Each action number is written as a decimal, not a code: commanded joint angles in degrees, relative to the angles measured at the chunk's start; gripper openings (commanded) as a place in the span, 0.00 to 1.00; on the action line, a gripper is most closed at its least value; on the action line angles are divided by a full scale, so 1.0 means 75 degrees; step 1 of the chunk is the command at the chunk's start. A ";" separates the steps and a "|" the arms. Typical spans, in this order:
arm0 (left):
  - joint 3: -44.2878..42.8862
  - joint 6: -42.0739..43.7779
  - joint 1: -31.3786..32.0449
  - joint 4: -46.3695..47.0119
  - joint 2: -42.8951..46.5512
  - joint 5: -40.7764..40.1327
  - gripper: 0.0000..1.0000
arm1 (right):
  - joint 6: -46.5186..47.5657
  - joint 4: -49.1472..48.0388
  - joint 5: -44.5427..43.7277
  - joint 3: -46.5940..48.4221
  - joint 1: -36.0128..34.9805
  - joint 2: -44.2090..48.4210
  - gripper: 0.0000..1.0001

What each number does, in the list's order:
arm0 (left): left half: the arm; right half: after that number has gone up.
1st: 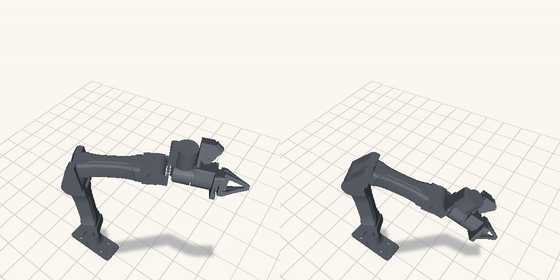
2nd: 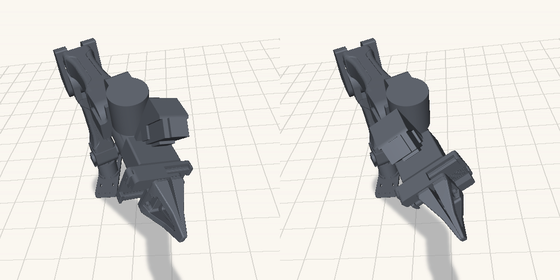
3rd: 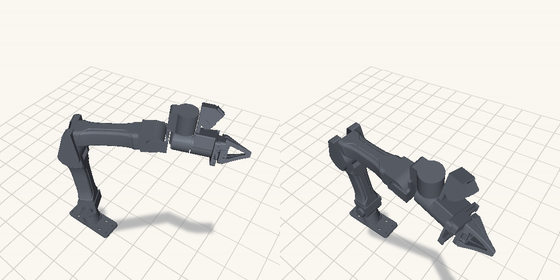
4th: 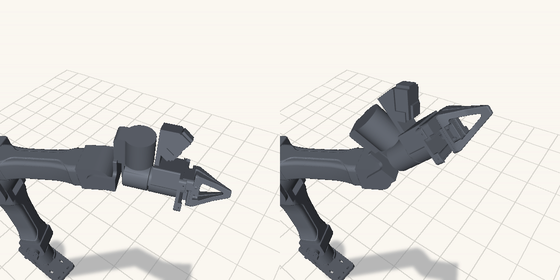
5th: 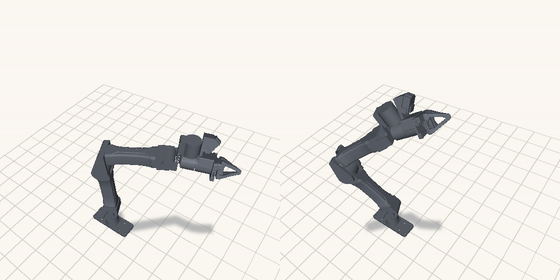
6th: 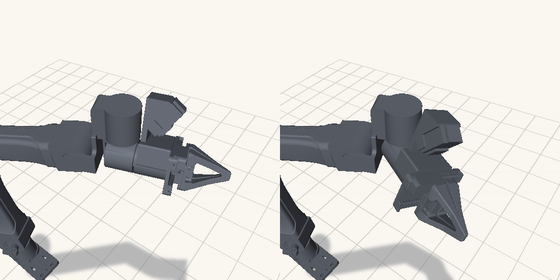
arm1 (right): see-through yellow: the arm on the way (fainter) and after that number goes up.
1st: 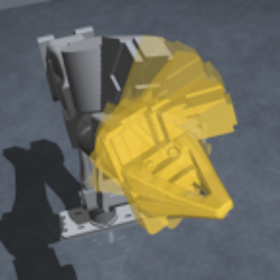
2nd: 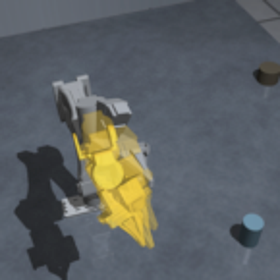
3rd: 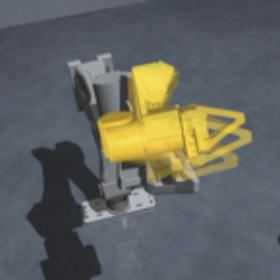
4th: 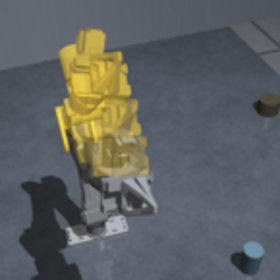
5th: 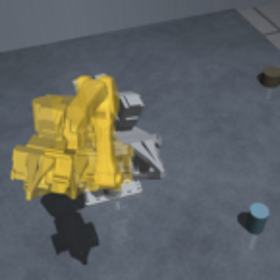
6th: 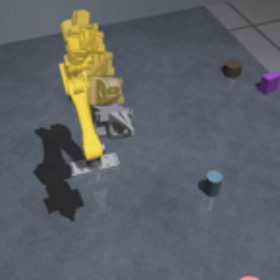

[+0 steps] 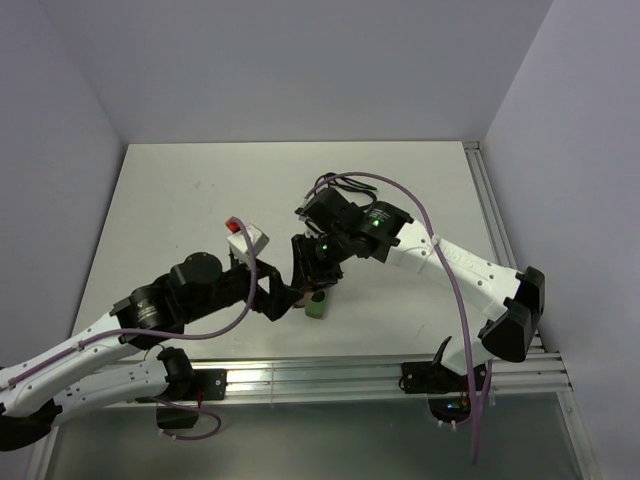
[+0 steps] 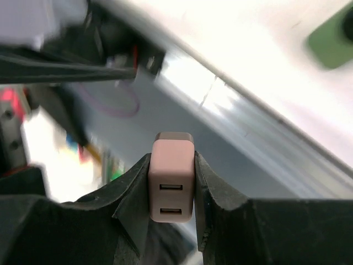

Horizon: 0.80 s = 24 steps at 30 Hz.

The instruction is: Insert the plug

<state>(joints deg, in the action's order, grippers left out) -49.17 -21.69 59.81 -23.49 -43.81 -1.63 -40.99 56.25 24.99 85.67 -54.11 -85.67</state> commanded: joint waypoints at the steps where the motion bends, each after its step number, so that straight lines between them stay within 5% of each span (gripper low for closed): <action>1: -0.0252 -0.1615 -0.0018 -0.0229 0.0415 -0.2765 1.00 | -0.0451 0.0082 -0.1886 -0.0102 -0.0005 0.0501 0.00; 5: -0.0744 -0.4283 -0.0018 -0.1963 0.0159 -0.5205 1.00 | -0.1036 0.0702 -0.4158 0.0038 0.0147 0.0185 0.00; 12: -0.1249 -0.7815 -0.0018 -0.4648 -0.0369 -0.6919 0.99 | -0.2547 -0.0621 -0.4386 -0.1120 0.0195 0.0372 0.00; 24: -0.0617 -0.8709 -0.0018 -0.4510 -0.0358 -0.7025 0.99 | -0.4261 0.0223 -0.4798 -0.0572 0.0089 -0.1584 0.00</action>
<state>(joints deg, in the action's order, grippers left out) -54.78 -83.35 59.70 -57.74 -47.27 -51.94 -68.40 56.62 -8.95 77.73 -52.90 -95.20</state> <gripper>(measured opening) 0.995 0.382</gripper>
